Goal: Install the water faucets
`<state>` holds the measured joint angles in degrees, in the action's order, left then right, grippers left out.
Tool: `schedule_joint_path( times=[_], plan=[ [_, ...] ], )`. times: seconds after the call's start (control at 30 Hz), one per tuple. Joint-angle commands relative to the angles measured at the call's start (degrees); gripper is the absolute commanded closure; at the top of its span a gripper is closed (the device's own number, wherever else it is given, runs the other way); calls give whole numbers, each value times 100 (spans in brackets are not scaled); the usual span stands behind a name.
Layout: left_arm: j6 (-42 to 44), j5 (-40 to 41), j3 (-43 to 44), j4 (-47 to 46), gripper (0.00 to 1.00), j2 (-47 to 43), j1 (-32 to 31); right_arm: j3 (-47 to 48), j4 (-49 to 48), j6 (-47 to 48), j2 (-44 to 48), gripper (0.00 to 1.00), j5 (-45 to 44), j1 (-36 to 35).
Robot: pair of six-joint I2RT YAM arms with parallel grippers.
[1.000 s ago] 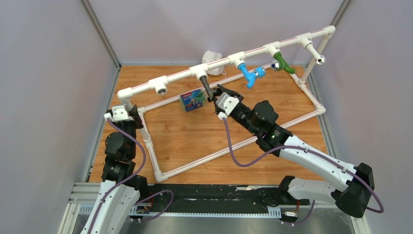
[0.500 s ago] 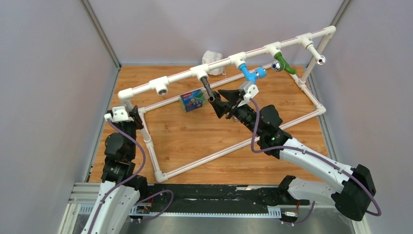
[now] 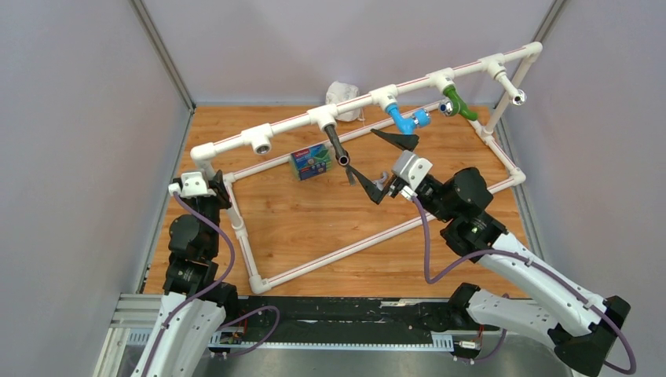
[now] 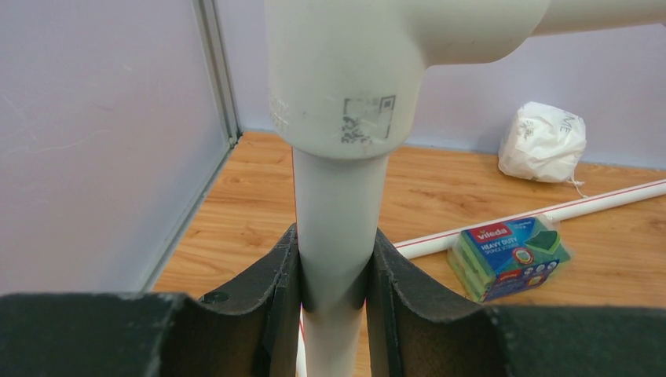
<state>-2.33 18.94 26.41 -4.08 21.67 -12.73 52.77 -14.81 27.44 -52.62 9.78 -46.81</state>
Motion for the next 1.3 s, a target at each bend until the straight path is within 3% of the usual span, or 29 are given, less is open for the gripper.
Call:
schedule_joint_path(
  times=[0.0, 0.2, 0.47, 0.57, 0.9, 1.13, 1.27],
  plan=[
    [-101, -57, 74, -181, 100, -40, -19, 408, 259, 491, -169, 13, 682, -109],
    [-101, -48, 74, -173, 100, -31, -19, 541, -276, -273, -608, 16, 377, -206],
    [-92, -39, 74, -164, 100, -40, -19, 471, -1023, -1679, -1171, 25, -1433, -469],
    [-101, -39, 83, -172, 100, -40, -19, 401, -1339, -2302, -1347, 33, -2084, -531],
    [-110, -31, 66, -173, 100, -75, -19, 427, -1508, -5141, -1611, 65, -3333, -514],
    [-128, -31, 66, -181, 100, -119, -19, 58, -1306, -8514, -1514, 90, -3333, -250],
    [-128, -22, 57, -190, 100, -137, -28, -109, -1253, -9415, -1374, 91, -3561, -233]
  ],
)
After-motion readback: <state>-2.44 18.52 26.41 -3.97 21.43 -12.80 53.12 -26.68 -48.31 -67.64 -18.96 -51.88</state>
